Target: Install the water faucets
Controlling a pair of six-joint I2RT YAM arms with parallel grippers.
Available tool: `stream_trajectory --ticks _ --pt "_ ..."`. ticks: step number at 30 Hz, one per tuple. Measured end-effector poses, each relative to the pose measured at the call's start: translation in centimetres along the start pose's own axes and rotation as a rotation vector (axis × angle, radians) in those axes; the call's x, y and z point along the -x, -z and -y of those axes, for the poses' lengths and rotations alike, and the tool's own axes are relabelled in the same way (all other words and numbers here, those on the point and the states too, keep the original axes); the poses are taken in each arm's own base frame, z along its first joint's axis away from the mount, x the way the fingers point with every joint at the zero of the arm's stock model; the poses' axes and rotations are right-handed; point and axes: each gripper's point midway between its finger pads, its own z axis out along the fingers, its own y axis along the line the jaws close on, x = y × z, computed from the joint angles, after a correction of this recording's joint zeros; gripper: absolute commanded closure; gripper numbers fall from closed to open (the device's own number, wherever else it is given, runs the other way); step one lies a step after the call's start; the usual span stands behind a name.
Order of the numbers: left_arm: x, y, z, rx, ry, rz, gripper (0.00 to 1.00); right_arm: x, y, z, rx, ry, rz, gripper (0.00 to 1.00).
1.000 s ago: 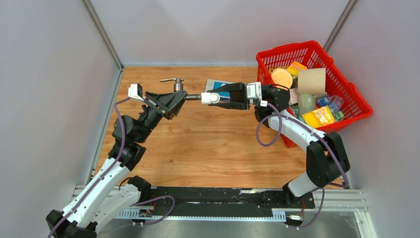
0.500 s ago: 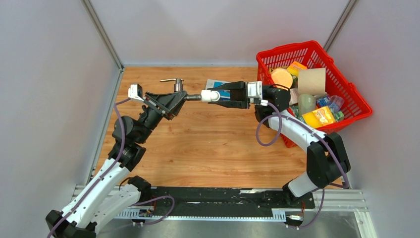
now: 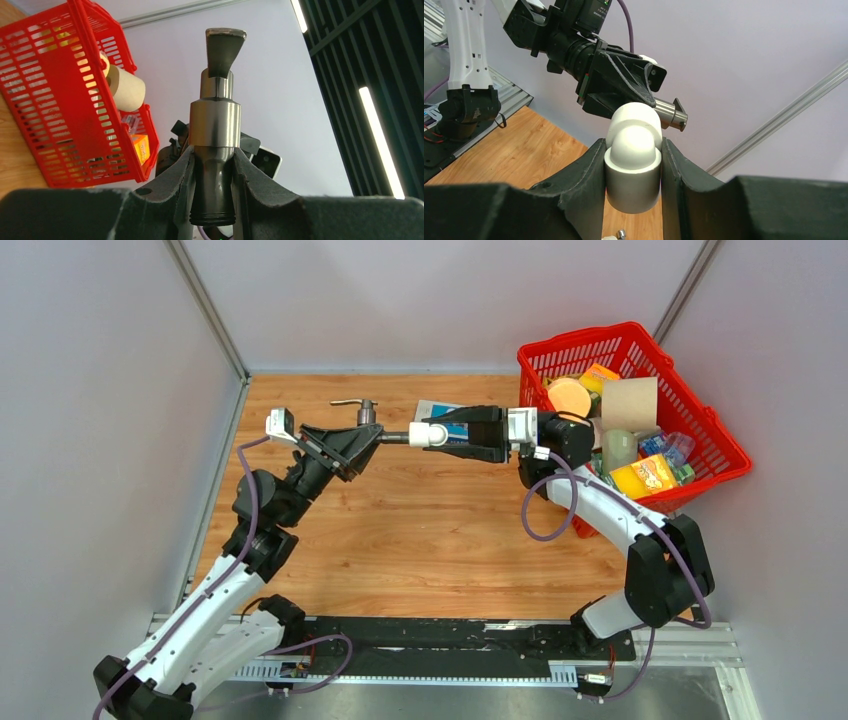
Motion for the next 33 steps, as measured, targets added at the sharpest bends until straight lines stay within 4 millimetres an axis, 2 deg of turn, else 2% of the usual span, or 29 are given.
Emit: stream_trajectory --ticks 33 --pt "-0.33 -0.23 0.86 -0.01 -0.066 -0.007 1.0 -0.27 0.15 -0.42 0.017 0.062 -0.002 1.0"
